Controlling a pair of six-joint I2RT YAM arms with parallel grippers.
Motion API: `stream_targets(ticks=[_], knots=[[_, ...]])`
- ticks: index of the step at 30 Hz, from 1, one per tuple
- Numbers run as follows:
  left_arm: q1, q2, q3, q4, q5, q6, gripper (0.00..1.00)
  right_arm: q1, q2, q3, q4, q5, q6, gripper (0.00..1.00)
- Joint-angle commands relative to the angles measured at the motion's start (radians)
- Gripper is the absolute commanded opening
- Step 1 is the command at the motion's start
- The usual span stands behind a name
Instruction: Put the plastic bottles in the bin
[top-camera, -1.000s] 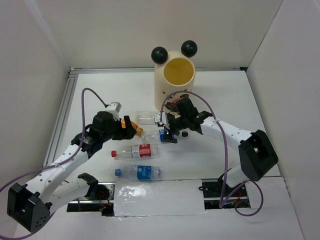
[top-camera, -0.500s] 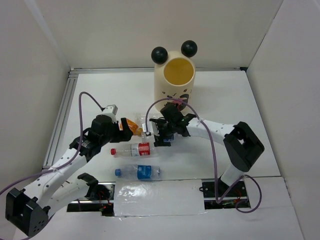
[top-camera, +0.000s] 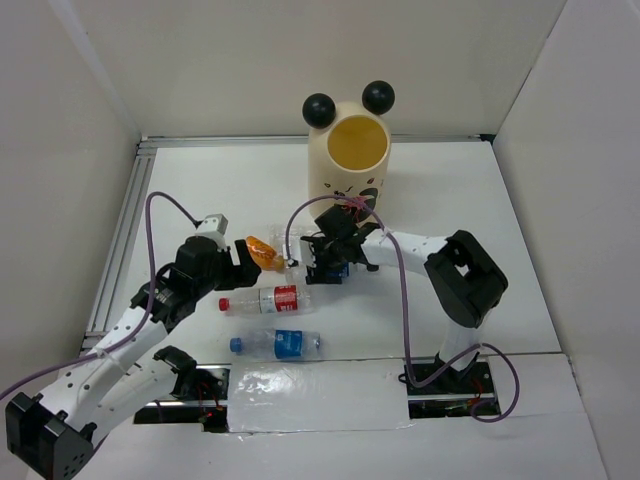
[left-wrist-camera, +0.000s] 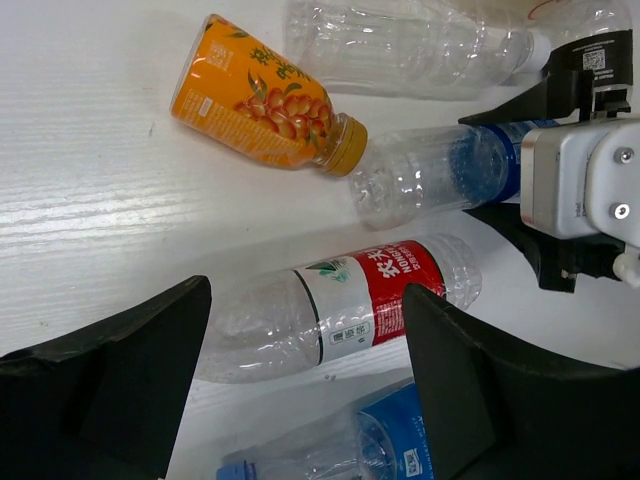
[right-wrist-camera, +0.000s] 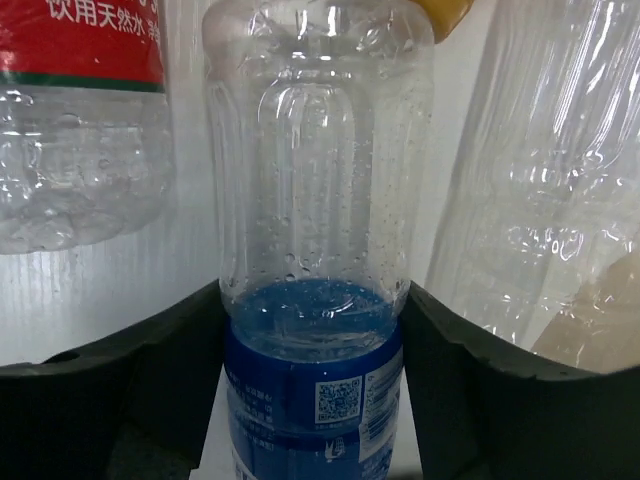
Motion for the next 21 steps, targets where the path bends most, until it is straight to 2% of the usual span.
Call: stream_targets(ticks=[1, 2, 3, 4, 7, 13, 15, 20, 21], knots=[[-0.004, 0.004, -0.016, 0.015, -0.018, -0.035, 0.90, -0.010, -0.017, -0.012, -0.034, 0.019, -0.013, 0.68], [-0.004, 0.014, -0.016, 0.026, -0.018, -0.047, 0.90, -0.020, -0.037, -0.012, -0.060, -0.010, -0.013, 0.55], [-0.004, 0.014, -0.016, 0.026, -0.018, -0.048, 0.90, -0.020, -0.047, 0.000, -0.079, -0.010, -0.013, 0.54], [-0.004, 0.014, -0.025, 0.026, -0.018, -0.058, 0.90, -0.020, -0.060, 0.012, -0.103, -0.027, -0.024, 0.47], [-0.004, 0.001, -0.025, 0.026, -0.039, -0.058, 0.90, -0.020, -0.130, 0.084, -0.211, -0.125, -0.024, 0.38], [-0.004, -0.055, -0.014, 0.035, -0.073, -0.058, 0.90, 0.016, -0.274, 0.294, -0.401, -0.242, -0.004, 0.35], [-0.004, -0.055, -0.014, 0.035, -0.073, -0.058, 0.90, 0.026, -0.301, 0.340, -0.412, -0.262, 0.005, 0.35], [-0.004, -0.036, -0.014, 0.067, -0.044, -0.049, 0.90, 0.026, -0.397, 0.414, -0.280, -0.193, 0.126, 0.35], [-0.004, -0.036, -0.014, 0.076, -0.033, -0.049, 0.90, -0.013, -0.435, 0.402, -0.196, -0.201, 0.157, 0.35]])
